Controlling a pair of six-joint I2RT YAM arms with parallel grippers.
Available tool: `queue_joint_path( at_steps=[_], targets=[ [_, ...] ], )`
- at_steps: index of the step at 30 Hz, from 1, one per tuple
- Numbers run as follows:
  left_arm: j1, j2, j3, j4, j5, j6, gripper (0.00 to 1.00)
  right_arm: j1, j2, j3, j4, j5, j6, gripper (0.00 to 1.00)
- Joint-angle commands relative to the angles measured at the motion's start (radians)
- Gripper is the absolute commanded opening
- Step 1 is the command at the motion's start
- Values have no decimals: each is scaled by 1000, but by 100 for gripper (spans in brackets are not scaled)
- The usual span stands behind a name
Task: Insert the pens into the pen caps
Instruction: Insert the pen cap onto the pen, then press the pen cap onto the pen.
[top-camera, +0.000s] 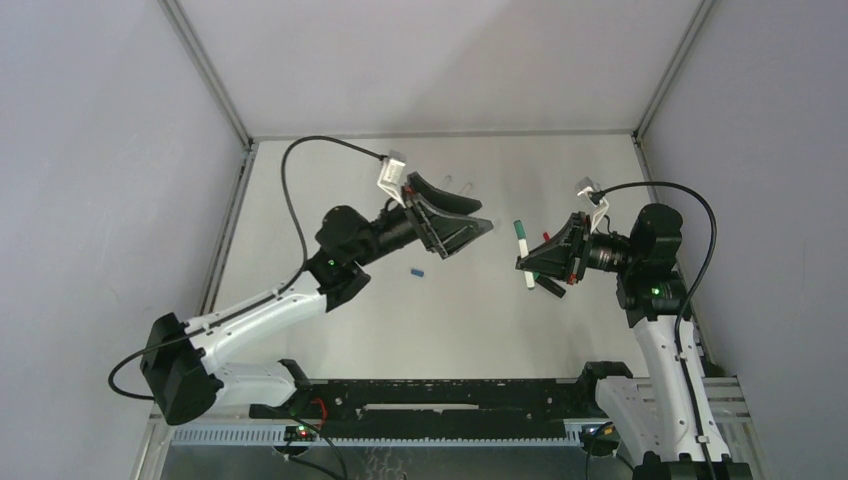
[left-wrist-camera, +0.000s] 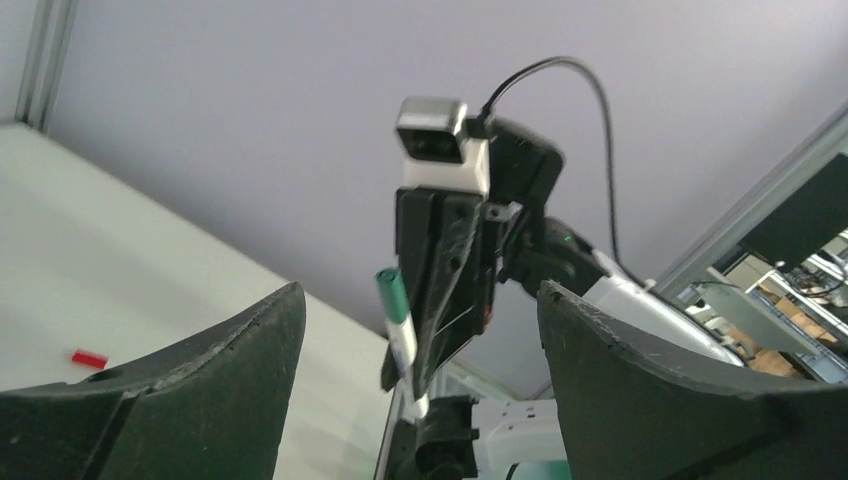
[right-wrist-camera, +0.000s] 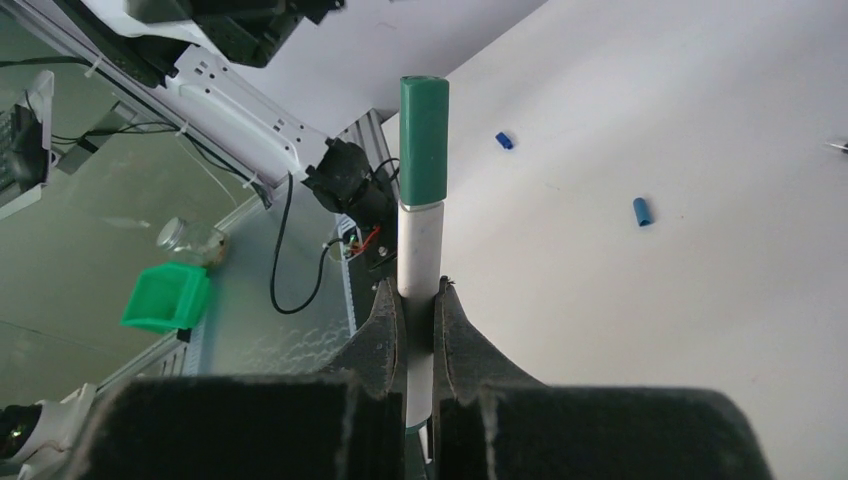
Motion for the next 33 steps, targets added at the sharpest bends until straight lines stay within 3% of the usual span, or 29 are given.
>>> queue_joint_path(
  at_steps=[1,33],
  targets=[
    [-33,33,68,-63,-54,52,88,9,-3,0,62,-13,78,0],
    [-107,209,205,-51,-26,-36,51,40,8,0,54,-14,49,0]
  ],
)
